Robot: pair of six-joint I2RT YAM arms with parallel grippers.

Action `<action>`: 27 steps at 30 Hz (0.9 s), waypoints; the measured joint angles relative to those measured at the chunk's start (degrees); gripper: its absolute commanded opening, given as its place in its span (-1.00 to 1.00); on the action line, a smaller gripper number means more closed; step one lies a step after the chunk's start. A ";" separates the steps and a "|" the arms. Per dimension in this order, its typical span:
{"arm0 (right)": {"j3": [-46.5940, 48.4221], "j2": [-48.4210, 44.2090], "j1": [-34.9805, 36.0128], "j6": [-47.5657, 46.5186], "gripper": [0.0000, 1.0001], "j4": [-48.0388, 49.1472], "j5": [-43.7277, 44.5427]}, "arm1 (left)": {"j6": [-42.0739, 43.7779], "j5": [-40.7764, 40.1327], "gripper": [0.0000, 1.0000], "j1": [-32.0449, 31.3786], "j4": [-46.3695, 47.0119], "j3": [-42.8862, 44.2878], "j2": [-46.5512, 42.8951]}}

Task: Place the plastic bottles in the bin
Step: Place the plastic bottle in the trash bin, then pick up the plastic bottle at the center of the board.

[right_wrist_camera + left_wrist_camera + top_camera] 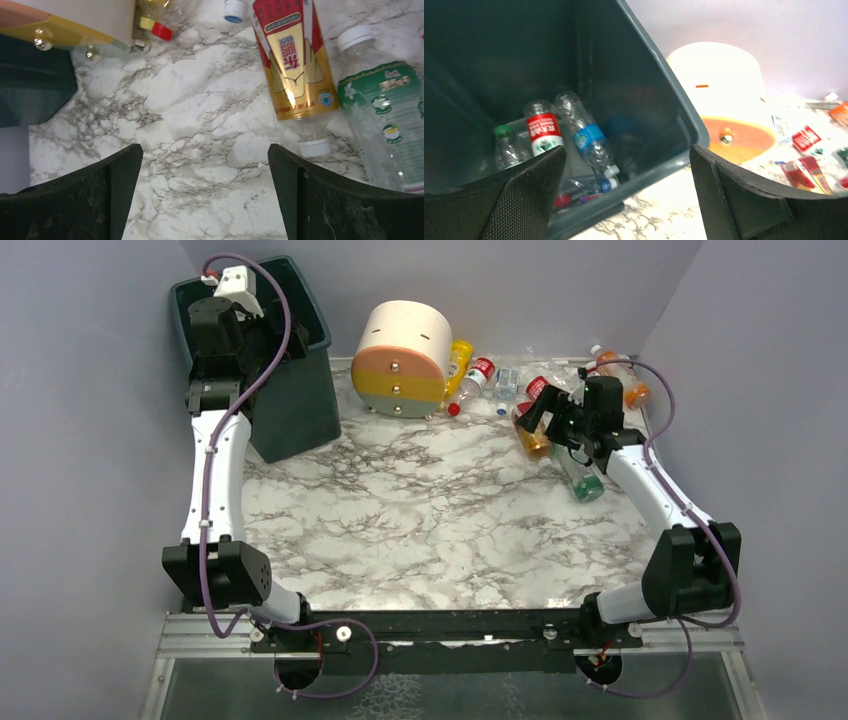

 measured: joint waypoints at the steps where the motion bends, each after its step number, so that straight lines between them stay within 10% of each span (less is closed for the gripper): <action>1: 0.83 1.14 -0.20 -0.44 0.98 -0.11 0.70 | -0.61 1.38 0.98 -0.07 0.02 -0.68 -0.55; 27: 16.31 27.91 -0.52 -10.16 0.82 -2.12 11.04 | -5.09 9.73 0.98 -19.04 0.35 -20.00 -8.41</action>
